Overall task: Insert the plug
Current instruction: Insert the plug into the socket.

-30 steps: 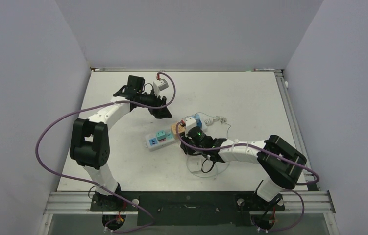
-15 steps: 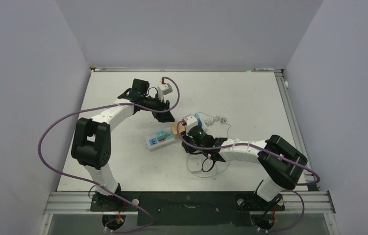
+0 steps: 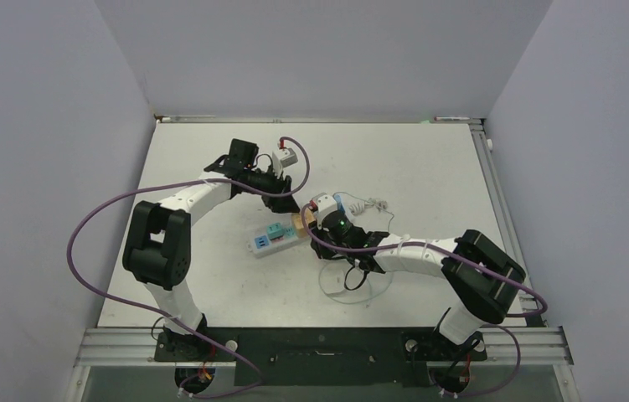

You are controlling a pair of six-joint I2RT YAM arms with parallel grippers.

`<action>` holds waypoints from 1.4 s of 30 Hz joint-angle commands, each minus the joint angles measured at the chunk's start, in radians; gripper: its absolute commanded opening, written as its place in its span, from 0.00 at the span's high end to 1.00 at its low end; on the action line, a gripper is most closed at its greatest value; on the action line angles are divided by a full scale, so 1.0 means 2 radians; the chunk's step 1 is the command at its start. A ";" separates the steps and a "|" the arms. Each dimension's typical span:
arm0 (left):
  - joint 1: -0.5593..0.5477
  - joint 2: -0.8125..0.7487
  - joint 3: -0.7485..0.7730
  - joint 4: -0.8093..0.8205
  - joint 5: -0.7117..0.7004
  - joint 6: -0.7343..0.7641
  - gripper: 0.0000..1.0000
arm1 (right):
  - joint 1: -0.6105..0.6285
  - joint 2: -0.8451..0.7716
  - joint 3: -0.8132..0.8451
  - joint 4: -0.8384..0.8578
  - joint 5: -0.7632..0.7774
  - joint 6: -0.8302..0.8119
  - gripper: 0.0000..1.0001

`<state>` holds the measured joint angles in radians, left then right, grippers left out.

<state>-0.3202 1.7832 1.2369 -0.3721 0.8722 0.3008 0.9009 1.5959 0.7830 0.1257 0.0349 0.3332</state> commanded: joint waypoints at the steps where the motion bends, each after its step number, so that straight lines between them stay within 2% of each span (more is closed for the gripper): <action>1: -0.002 0.005 0.001 0.016 0.016 0.011 0.55 | -0.007 0.000 0.026 0.023 -0.002 -0.007 0.95; 23: -0.019 0.013 -0.004 0.003 0.004 0.025 0.74 | -0.008 0.017 0.033 0.022 -0.006 -0.017 0.95; 42: -0.031 0.019 -0.011 -0.010 0.006 0.032 0.89 | 0.010 0.019 0.040 0.017 0.047 -0.028 0.95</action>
<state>-0.3595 1.8042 1.2255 -0.3630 0.8677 0.3515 0.9123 1.6325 0.8181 0.0963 0.0673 0.2878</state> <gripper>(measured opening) 0.128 0.218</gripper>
